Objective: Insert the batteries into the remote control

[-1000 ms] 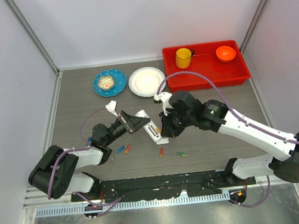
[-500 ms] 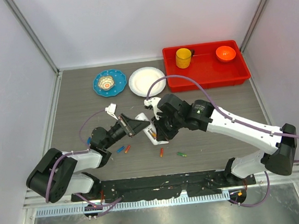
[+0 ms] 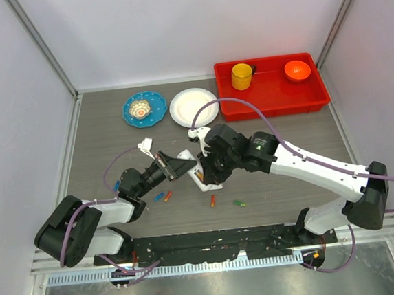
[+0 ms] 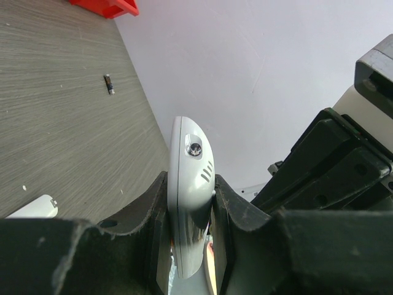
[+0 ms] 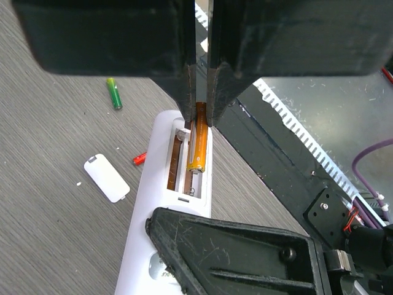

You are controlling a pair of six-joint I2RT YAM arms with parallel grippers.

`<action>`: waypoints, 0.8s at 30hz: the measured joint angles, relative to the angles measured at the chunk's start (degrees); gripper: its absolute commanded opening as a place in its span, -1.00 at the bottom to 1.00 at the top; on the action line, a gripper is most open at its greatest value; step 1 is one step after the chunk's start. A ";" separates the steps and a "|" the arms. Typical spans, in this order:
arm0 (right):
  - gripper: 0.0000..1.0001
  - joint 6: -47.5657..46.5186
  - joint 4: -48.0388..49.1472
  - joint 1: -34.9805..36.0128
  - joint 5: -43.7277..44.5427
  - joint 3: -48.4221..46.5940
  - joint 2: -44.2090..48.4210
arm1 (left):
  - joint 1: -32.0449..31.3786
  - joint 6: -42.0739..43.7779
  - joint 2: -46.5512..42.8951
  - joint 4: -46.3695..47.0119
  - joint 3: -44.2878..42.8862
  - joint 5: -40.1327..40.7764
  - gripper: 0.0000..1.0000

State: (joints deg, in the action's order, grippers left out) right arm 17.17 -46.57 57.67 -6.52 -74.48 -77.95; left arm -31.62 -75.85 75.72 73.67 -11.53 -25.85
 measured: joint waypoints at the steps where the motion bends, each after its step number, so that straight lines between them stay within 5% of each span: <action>1: -0.99 0.13 0.09 0.11 0.02 0.00 -0.22 | 0.00 0.00 -0.02 0.00 0.00 0.07 -0.99; 24: -0.98 1.49 1.14 0.72 0.96 -0.68 -3.56 | 0.02 0.00 -1.92 -0.26 1.07 1.03 -0.99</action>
State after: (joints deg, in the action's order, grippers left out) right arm 18.65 -45.43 58.39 -5.56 -75.16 -81.52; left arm -31.59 -75.85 73.80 73.41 -10.46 -24.82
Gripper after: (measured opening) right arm 0.073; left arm 0.305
